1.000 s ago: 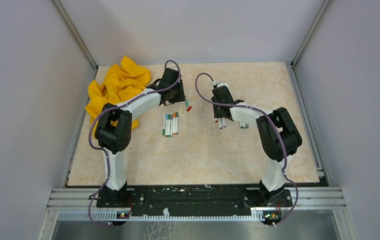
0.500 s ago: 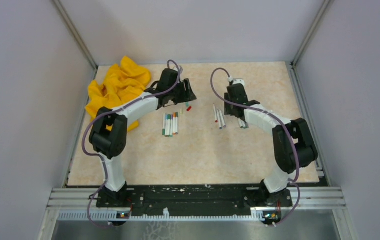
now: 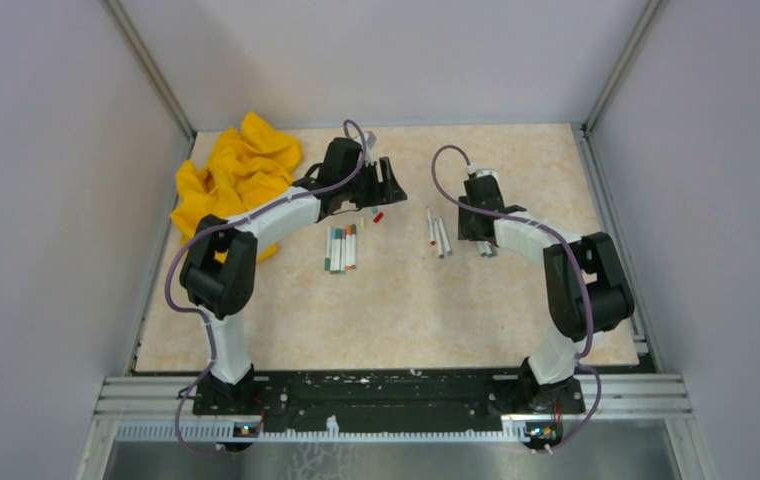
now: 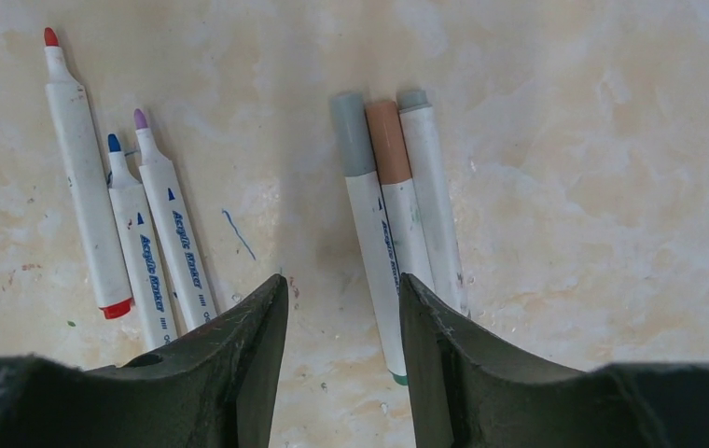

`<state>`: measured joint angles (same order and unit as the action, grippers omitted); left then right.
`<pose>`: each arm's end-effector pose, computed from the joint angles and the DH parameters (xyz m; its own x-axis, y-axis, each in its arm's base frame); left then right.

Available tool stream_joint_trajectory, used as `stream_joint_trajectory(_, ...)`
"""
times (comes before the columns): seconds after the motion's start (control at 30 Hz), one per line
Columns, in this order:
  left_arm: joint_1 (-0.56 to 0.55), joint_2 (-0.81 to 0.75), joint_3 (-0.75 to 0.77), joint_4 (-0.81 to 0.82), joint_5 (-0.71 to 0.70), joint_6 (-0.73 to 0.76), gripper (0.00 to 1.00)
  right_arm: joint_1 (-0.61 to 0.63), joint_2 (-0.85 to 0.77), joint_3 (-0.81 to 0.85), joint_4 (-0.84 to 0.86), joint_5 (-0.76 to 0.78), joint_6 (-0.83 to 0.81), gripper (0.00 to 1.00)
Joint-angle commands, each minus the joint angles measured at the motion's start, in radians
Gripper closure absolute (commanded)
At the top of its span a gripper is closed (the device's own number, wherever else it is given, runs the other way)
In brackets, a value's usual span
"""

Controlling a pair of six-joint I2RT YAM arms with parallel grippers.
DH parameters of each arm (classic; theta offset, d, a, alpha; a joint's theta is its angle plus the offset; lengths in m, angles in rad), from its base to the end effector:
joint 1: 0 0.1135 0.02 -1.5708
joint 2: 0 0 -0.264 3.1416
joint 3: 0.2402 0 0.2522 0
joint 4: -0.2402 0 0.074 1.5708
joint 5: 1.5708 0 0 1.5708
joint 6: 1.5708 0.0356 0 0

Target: Open the pen caps

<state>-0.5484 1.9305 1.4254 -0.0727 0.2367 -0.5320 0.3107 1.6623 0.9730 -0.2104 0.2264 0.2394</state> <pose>0.3774 -0.2403 0.2353 -0.7438 -0.1235 -0.6569 0.3448 0.7711 -0.5353 0.3251 0.0960 0.1818 -0.7635 -0.0025 -0.6458 0.0165 0.9996 -0.0233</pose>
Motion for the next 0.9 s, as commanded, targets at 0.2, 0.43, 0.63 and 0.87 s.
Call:
stream_joint_trajectory(0.2,-0.004,-0.015,-0.016,0.041,0.007,-0.023,0.28,-0.015,0.030,0.007,0.036,-0.029,0.015,0.58)
stream_joint_trajectory(0.43,-0.005,-0.016,-0.019,0.042,0.005,-0.021,0.28,-0.022,0.058,0.011,0.040,-0.040,0.018,0.59)
stream_joint_trajectory(0.63,-0.005,-0.018,-0.022,0.044,0.002,-0.023,0.28,-0.025,0.078,0.011,0.035,-0.050,0.023,0.66)
stream_joint_trajectory(0.87,-0.005,-0.032,-0.033,0.047,-0.001,-0.028,0.28,-0.025,0.083,-0.012,0.018,-0.059,0.037,1.00)
